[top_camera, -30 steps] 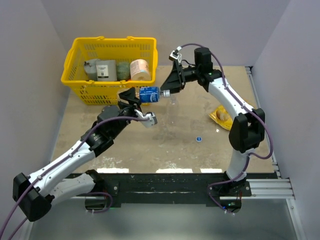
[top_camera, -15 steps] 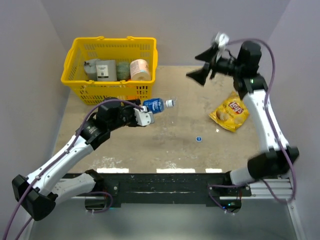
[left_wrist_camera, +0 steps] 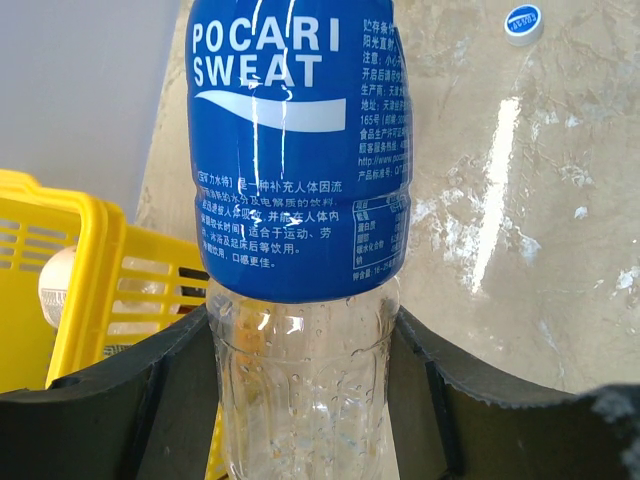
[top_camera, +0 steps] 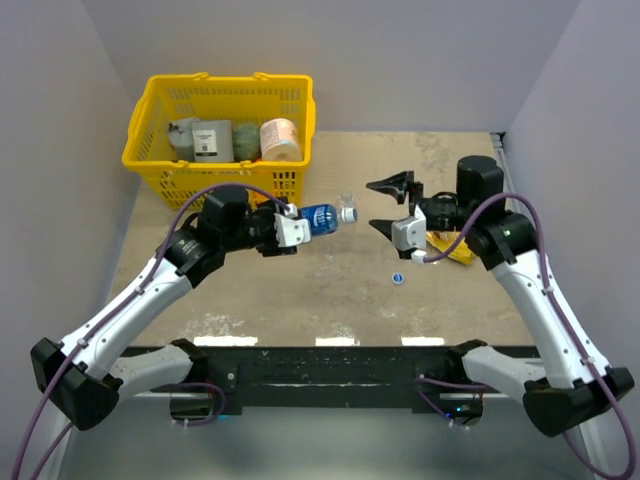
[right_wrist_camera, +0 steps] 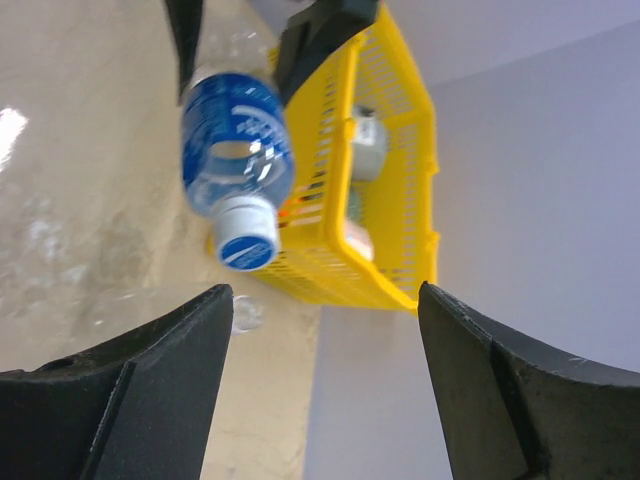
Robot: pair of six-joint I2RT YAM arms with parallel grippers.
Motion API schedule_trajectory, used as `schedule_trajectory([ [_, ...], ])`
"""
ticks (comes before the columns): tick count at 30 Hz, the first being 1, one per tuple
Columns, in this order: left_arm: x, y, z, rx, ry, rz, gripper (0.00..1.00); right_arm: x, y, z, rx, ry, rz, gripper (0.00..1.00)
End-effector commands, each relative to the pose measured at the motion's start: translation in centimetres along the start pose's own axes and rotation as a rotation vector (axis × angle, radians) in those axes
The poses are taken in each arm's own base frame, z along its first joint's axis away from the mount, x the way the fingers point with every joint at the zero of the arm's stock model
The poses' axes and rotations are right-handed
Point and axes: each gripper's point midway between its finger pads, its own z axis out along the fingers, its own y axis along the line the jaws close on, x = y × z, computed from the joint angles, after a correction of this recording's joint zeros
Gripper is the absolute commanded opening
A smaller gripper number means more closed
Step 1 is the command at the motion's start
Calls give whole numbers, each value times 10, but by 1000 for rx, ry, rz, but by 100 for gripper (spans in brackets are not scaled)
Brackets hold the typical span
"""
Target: Screw on the bottle caps
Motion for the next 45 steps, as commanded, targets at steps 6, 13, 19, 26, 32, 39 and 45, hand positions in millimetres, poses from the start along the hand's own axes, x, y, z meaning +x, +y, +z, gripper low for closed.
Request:
schedule_trajectory([
  [6,-29,16,-4,-21,-90,42,0,-2,40,9,-209,-31,-78,72],
  [13,-29,17,-2,-19,-94,46,0,-5,27,20,-189,-49,-65,70],
  [19,-31,18,-1,-20,-102,48,0,-1,28,29,-208,-45,-56,63],
  [26,-32,19,0,-24,-103,54,0,3,30,35,-231,-43,-52,55],
  [32,-31,19,0,-26,-101,53,0,4,25,37,-233,-40,-56,42],
  [39,-29,19,1,-30,-99,65,0,9,26,39,-242,-21,-13,16],
  [45,-14,34,1,-119,-33,141,0,12,7,48,-218,8,288,0],
])
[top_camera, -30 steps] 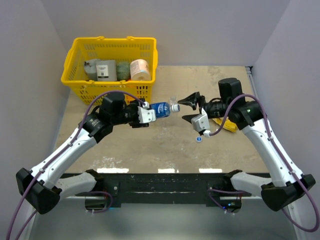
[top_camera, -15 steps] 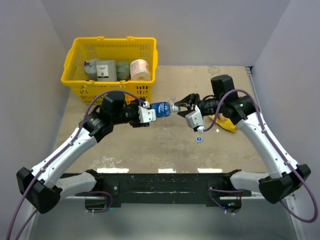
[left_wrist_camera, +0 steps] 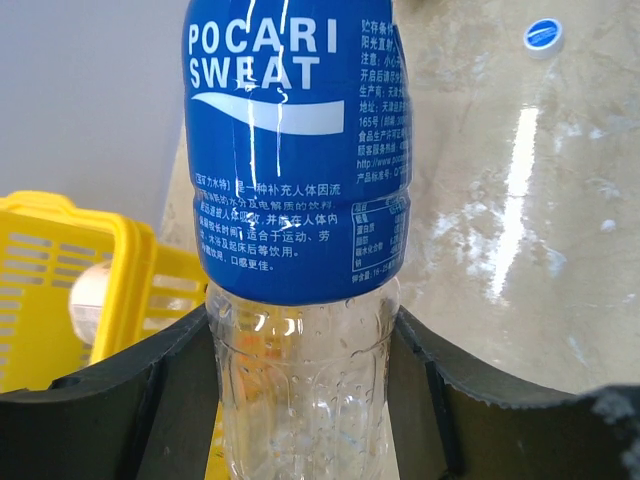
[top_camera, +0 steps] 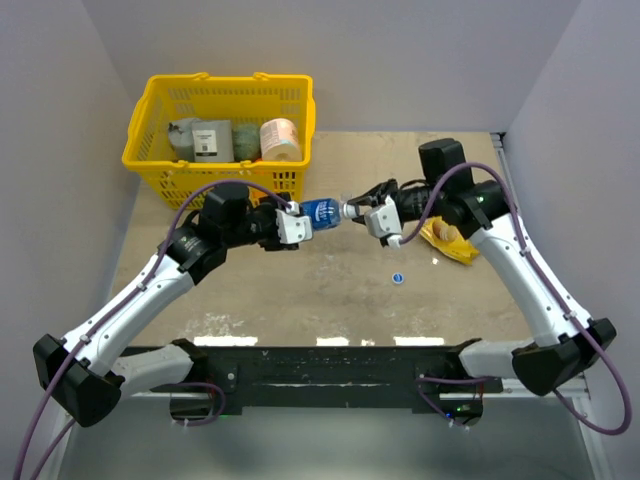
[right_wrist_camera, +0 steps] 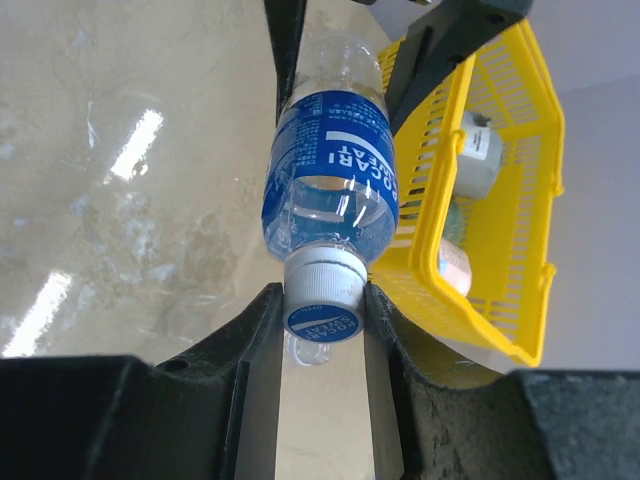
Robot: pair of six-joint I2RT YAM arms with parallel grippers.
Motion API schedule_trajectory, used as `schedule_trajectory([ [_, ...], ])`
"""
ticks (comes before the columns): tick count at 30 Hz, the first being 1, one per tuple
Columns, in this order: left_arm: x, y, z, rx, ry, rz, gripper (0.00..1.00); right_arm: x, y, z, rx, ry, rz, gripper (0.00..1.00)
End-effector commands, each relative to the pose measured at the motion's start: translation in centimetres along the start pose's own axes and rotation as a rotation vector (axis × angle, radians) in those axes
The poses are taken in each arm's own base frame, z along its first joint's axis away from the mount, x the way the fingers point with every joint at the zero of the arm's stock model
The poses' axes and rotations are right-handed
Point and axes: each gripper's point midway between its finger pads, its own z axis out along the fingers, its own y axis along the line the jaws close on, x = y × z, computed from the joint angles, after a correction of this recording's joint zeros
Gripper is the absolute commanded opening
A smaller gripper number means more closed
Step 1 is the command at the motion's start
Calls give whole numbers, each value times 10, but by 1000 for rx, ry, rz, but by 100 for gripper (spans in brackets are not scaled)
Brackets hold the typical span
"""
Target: Screw on the bottle caps
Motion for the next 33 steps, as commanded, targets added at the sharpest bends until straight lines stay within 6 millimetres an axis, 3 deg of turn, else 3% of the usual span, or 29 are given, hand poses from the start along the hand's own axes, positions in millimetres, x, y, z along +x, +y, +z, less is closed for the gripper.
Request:
schedule_trajectory([
  [1,-1,30,-4,-133,15,119,0,-4,-27,3,22,-11,257,0],
  [2,0,40,-6,-177,34,155,0,-2,-25,4,0,-8,331,0],
  [3,5,42,-6,-193,50,171,0,-10,-38,-1,17,-14,404,0],
  [4,6,47,-7,-213,59,187,0,4,-36,11,-21,-8,486,0],
  [5,6,54,-9,-248,73,216,0,3,-27,13,-68,-4,568,0],
  [6,8,55,-9,-257,83,229,0,-1,-37,11,-67,-11,607,0],
  [7,10,57,-10,-269,91,243,0,11,-33,22,-106,-3,680,0],
  [8,9,66,-14,-310,97,270,0,10,-20,24,-166,0,771,0],
  [9,10,68,-15,-328,106,284,0,5,-29,22,-168,-8,789,0],
  [10,14,67,-16,-343,116,293,0,19,-21,35,-220,0,863,0],
  [11,15,75,-20,-393,131,318,0,17,-11,34,-269,10,934,0],
  [13,21,76,-22,-428,149,336,0,22,-14,37,-262,29,1054,0],
  [14,18,86,-27,-485,153,345,0,28,-12,41,-272,26,1100,0],
  [17,22,85,-31,-521,167,361,0,35,-10,45,-287,6,1222,0],
  [25,33,75,-33,-558,178,355,0,38,-31,47,-305,-123,1569,0],
  [31,35,72,-35,-564,179,329,0,32,-57,44,-236,-178,1570,0],
  [32,34,73,-36,-565,176,324,9,32,-61,43,-223,-177,1571,0],
  [33,34,73,-36,-562,177,317,38,32,-65,42,-207,-174,1555,0],
])
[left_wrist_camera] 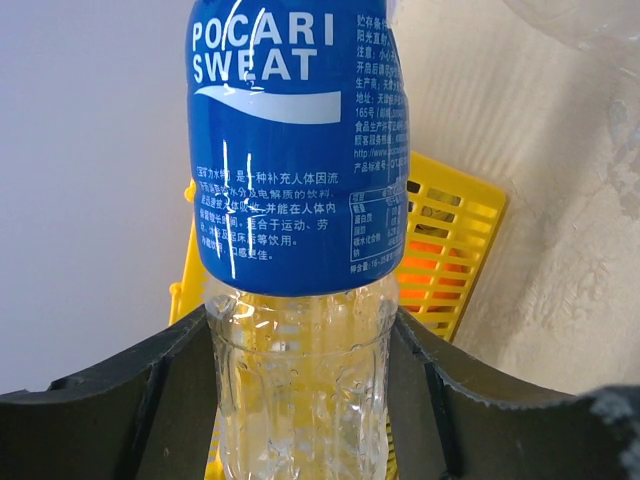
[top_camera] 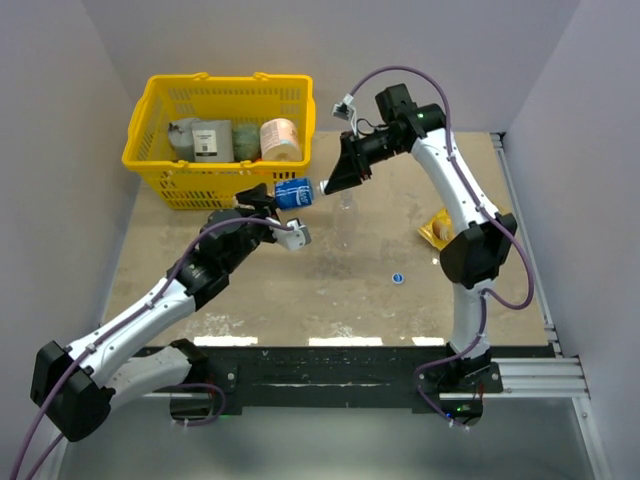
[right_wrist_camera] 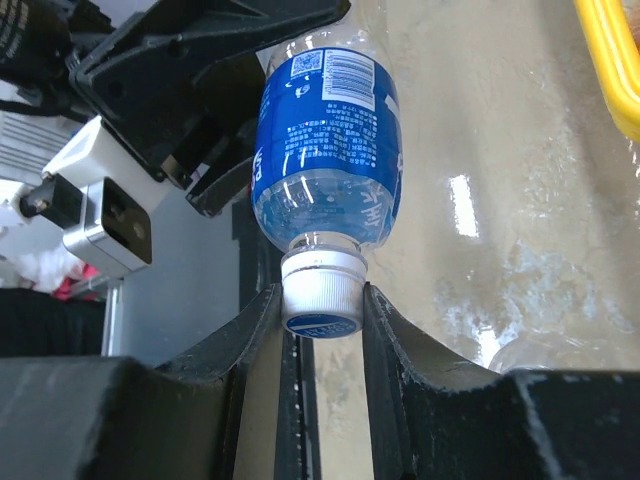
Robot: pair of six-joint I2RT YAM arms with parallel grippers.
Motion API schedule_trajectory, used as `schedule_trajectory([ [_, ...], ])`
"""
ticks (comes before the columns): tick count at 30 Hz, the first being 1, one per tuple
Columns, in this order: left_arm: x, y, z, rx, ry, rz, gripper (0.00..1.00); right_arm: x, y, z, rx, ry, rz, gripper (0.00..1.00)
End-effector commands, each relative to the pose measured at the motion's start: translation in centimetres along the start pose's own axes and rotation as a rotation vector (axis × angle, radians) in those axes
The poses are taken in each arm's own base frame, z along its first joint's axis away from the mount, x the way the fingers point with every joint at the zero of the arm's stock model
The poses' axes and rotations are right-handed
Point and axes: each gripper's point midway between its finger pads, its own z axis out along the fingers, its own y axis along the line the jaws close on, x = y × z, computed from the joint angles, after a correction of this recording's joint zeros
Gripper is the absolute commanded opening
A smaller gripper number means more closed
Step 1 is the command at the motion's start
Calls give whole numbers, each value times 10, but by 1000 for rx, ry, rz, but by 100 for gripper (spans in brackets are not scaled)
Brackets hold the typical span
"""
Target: Screw on the bottle caps
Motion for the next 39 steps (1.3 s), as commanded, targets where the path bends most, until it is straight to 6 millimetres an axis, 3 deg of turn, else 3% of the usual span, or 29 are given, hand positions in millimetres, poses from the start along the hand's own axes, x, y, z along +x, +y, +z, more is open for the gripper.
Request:
schedule_trajectory([
  [1,-12,29,-6,-96,-34,-29,48,-31,30,-15,0,-80,-5,0],
  [2,-12,29,-7,-90,-35,-42,58,-33,29,-17,19,-83,-29,0],
  [3,-15,32,-8,-92,-42,-52,82,-38,28,-21,60,-87,-66,0],
  [5,-19,37,-12,-101,-58,-71,99,-45,29,-32,100,-107,-119,0],
  [10,-22,43,-18,-94,-64,-114,99,-72,29,-69,234,-185,-241,0],
  [13,-20,44,-21,-100,-57,-138,100,-92,33,-104,351,-253,-338,0],
  [16,-20,43,-22,-100,-56,-156,100,-119,35,-155,496,-365,-415,0],
  [17,-20,41,-21,-95,-57,-160,100,-126,24,-181,612,-394,-440,0],
  [19,-22,41,-20,-89,-67,-168,100,-135,25,-212,780,-406,-516,0],
  [21,-24,39,-18,-82,-75,-170,100,-127,4,-241,995,-317,-576,0],
  [24,-25,35,-15,-69,-86,-178,100,-99,-17,-264,1156,-128,-618,0],
  [27,-24,27,-13,-54,-92,-187,100,-67,-31,-270,1186,54,-599,0],
  [31,-24,15,-12,-23,-104,-203,100,-31,-32,-269,1147,241,-597,0],
  [34,-24,2,-9,17,-111,-220,100,7,-33,-273,1116,422,-568,0],
  [35,-23,0,-9,22,-108,-224,99,28,-44,-270,1082,510,-548,0],
  [36,-26,-4,-8,42,-126,-229,100,34,-33,-275,1091,542,-574,0],
  [38,-30,-10,-8,63,-146,-247,100,58,-38,-279,1054,680,-602,0],
  [39,-31,-12,-6,74,-150,-253,100,61,-31,-280,1051,700,-631,0],
])
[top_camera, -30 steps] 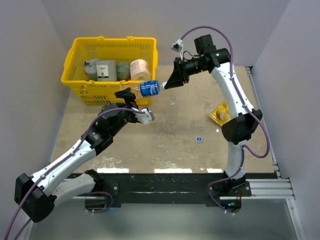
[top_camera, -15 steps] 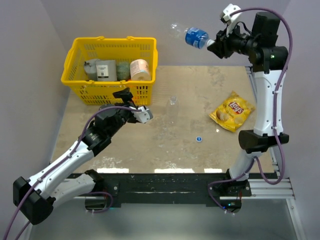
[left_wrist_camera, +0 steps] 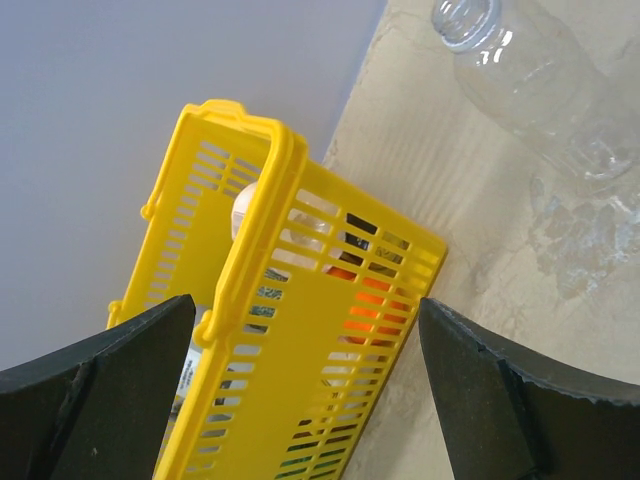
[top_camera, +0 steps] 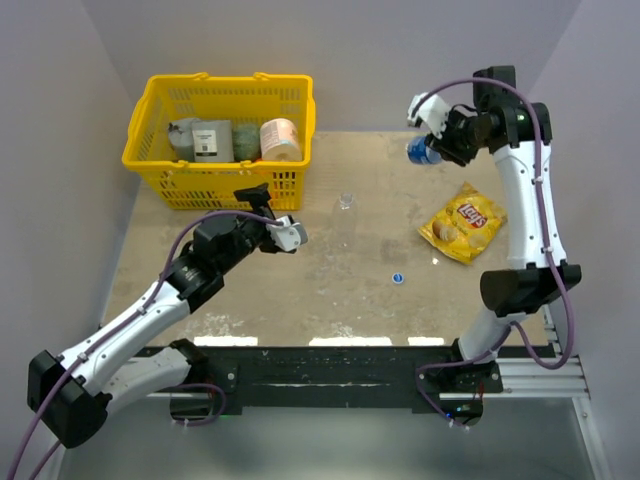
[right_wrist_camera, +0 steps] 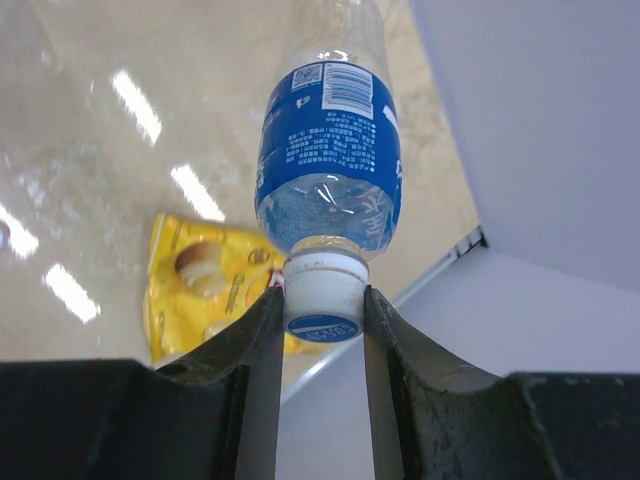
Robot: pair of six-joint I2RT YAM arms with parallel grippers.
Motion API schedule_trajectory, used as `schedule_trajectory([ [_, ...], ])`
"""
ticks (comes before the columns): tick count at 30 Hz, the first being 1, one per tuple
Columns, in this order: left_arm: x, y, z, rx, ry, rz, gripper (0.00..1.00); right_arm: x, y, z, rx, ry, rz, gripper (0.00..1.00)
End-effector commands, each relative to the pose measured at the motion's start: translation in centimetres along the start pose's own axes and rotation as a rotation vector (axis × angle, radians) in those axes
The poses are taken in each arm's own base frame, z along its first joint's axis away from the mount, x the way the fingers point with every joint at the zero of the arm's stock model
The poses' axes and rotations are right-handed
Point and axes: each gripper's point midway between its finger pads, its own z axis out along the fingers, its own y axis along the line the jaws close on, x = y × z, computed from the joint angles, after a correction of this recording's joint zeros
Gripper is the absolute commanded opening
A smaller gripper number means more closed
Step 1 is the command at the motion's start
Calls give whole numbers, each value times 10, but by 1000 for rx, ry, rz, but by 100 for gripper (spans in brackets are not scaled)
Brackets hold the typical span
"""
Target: Screw on the bottle caps
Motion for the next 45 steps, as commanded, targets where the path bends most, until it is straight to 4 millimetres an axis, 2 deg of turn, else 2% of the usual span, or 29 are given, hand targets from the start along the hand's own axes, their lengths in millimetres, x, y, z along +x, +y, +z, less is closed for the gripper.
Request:
schedule_trajectory([
  [1,-9,-13,6,54,-60,-70,100,47,30,-34,-89,193,-241,0],
  [5,-10,-22,12,95,-70,-77,100,53,32,-31,-141,206,-449,0],
  [10,-6,-29,13,113,-63,-84,99,56,33,-22,-184,232,-564,0],
  [14,-3,-37,12,130,-62,-110,100,70,61,-3,-312,262,-676,0],
  [17,-6,-35,13,116,-75,-144,99,66,69,10,-347,237,-661,0],
  [19,-20,-20,18,57,-121,-210,99,56,72,14,-345,185,-607,0],
  [20,-39,-3,18,36,-177,-224,99,48,69,11,-322,160,-579,0],
  [22,-72,4,23,76,-288,-273,100,38,74,6,-312,110,-529,0],
  [23,-86,3,28,111,-333,-298,100,38,79,-4,-303,95,-535,0],
  [24,-113,16,27,122,-418,-328,100,37,84,-12,-297,79,-543,0],
  [26,-152,-1,26,242,-550,-335,100,40,99,-18,-318,55,-544,0],
  [27,-166,-8,38,275,-565,-338,100,37,102,-33,-285,37,-553,0],
  [29,-189,-37,47,382,-599,-316,100,38,108,-40,-280,23,-535,0],
  [30,-188,-55,63,417,-585,-304,100,36,109,-44,-270,16,-527,0],
  [31,-193,-61,69,417,-587,-284,100,34,109,-54,-243,3,-521,0],
  [32,-197,-81,77,444,-582,-265,100,35,112,-57,-239,-1,-524,0],
  [33,-199,-81,84,405,-584,-228,99,35,114,-61,-233,-7,-533,0],
  [34,-211,-89,85,411,-598,-204,100,35,117,-71,-213,-19,-553,0],
  [35,-210,-98,93,411,-577,-191,100,34,119,-75,-202,-26,-556,0],
  [38,-218,-101,107,336,-555,-151,99,32,128,-89,-177,-62,-562,0],
  [39,-218,-88,113,251,-547,-130,99,31,131,-91,-177,-73,-567,0],
  [41,-213,-83,124,174,-519,-120,99,32,135,-94,-175,-81,-574,0],
  [42,-212,-66,127,89,-509,-117,99,33,136,-95,-173,-81,-572,0],
  [44,-210,-59,133,28,-499,-96,98,34,137,-95,-173,-76,-567,0],
  [45,-214,-47,133,-22,-514,-78,98,35,137,-95,-174,-74,-568,0],
])
